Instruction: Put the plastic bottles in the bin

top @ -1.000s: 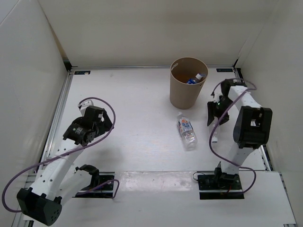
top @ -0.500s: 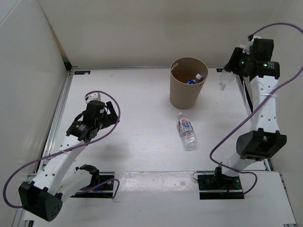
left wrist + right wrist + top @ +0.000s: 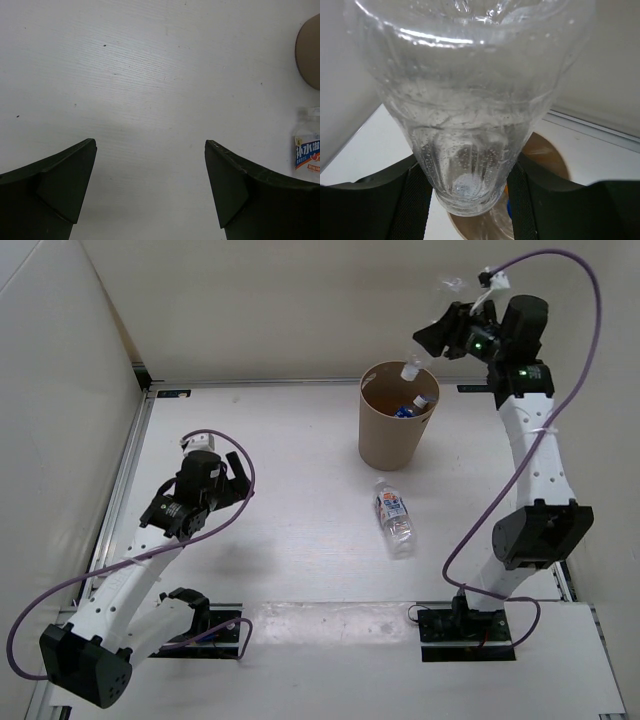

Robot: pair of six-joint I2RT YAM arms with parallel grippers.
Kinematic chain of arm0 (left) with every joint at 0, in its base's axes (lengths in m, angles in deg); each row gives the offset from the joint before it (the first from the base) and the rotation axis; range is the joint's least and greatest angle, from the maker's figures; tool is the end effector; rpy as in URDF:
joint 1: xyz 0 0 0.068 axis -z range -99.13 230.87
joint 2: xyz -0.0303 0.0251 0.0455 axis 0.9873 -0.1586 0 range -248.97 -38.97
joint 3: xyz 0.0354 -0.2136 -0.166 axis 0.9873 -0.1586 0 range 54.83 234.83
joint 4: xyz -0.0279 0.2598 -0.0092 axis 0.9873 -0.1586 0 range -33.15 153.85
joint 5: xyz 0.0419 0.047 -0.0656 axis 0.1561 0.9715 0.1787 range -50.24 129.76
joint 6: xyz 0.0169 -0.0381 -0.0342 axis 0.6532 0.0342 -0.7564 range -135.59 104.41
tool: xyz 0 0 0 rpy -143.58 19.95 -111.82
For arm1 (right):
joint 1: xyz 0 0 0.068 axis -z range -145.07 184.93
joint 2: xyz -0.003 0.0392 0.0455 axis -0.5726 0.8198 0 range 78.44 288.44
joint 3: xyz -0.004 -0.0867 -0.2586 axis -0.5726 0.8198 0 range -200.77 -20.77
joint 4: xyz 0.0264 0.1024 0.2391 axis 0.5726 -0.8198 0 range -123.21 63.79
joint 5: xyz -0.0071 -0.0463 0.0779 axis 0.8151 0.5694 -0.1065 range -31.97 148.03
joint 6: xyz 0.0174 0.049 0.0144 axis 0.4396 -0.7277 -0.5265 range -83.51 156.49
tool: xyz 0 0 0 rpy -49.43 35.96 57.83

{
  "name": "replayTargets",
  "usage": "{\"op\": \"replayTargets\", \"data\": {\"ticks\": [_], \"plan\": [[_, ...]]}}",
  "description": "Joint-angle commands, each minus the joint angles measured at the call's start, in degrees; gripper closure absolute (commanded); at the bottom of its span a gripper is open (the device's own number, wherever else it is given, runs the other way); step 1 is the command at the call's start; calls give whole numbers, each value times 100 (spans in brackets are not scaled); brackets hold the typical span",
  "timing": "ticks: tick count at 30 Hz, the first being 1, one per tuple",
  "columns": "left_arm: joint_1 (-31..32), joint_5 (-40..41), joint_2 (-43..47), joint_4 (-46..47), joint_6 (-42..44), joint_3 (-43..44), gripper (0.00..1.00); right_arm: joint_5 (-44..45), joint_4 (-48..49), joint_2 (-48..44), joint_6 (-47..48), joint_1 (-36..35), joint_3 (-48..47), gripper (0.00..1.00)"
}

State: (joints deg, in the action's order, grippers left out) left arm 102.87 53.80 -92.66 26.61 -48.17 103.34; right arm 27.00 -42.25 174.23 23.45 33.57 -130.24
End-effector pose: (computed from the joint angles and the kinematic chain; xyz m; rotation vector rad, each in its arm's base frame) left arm 0.1824 -0.0644 0.2907 -0.3351 2.2686 -0.2122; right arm 0.3743 0.0273 0.4880 -0.2592 1.6218 0.6281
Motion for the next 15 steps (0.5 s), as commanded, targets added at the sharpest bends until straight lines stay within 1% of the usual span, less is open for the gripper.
{"op": "replayTargets", "data": {"ticks": [1, 2, 3, 4, 7, 8, 10, 11, 14, 15], "plan": [[24, -68, 69, 6, -12, 53, 0, -492, 662, 177, 152, -259, 145, 83], [24, -25, 78, -151, -29, 97, 0, -466, 628, 238, 135, -337, 163, 75], [24, 45, 78, -205, -82, 106, 0, -344, 636, 299, 152, -373, 163, 71], [24, 72, 96, -266, -134, 123, 0, -317, 593, 326, 170, -382, 163, 64], [41, 134, 183, -372, -170, 106, 0, -255, 549, 405, 275, -452, 172, 55], [24, 177, 271, -381, -187, 54, 0, -264, 522, 423, 310, -470, 154, 48], [24, 213, 307, -399, -240, 9, 0, -159, 505, 432, 424, -487, 101, 40], [24, 239, 359, -399, -258, -43, 0, -97, 435, 432, 425, -487, 75, 28], [24, 239, 386, -408, -310, -113, 0, 289, 356, 397, 460, -487, -39, 10], [24, 239, 386, -408, -319, -131, 0, 351, 329, 388, 538, -470, -100, 10]]}}
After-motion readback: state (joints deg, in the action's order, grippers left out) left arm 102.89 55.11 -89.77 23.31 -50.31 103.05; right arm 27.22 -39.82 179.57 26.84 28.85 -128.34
